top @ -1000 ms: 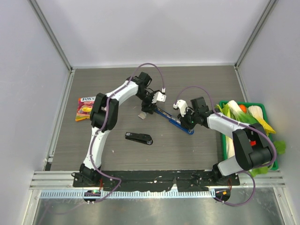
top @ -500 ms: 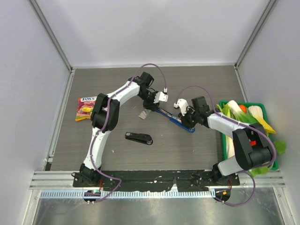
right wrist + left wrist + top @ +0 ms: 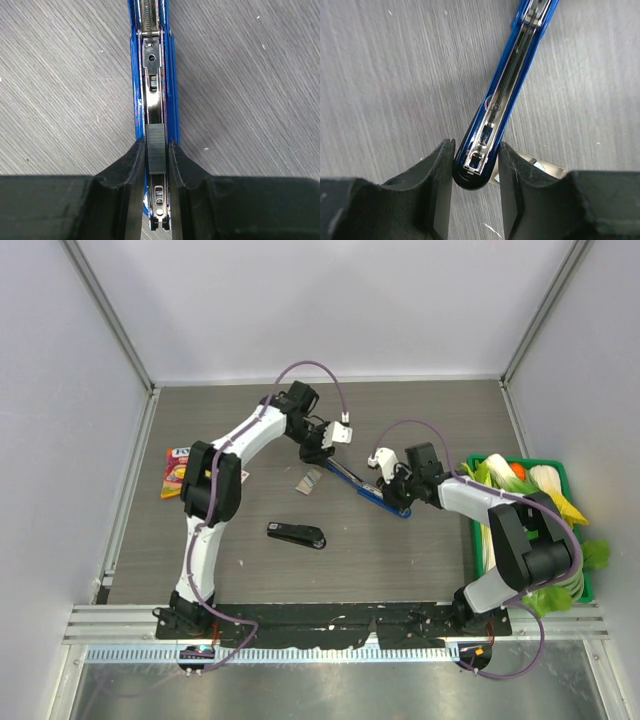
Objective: Load the staples into the stapler
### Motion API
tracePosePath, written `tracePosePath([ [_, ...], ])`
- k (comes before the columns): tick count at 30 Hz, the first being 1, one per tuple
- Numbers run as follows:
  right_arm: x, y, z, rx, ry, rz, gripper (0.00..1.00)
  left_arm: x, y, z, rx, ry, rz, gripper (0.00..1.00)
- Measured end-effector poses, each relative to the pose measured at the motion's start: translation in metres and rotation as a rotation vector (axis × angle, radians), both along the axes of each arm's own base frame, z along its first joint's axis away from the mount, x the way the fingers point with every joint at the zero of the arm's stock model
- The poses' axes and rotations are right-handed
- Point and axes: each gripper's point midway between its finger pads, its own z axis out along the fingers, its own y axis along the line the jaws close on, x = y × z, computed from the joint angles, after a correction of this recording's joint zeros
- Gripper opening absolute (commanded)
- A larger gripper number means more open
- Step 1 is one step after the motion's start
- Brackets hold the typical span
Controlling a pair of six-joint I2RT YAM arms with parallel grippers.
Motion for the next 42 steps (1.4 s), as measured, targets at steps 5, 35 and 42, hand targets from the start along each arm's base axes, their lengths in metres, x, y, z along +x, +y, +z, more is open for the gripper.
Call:
tracePosePath([
  [5,0.004,0.004,0.0,0.01,0.001,0.007,0.01,-0.008,-0.01,0.042,-0.087,-0.002,-0.003,0.2],
  [35,0.005,0.008,0.001,0.034,0.012,-0.006,0.01,-0.064,-0.085,0.107,-0.3,0.218,0.012,0.73],
  [42,0.006,0.007,0.001,0.033,0.009,-0.018,0.01,-0.049,-0.067,0.1,-0.29,0.23,0.072,0.74],
])
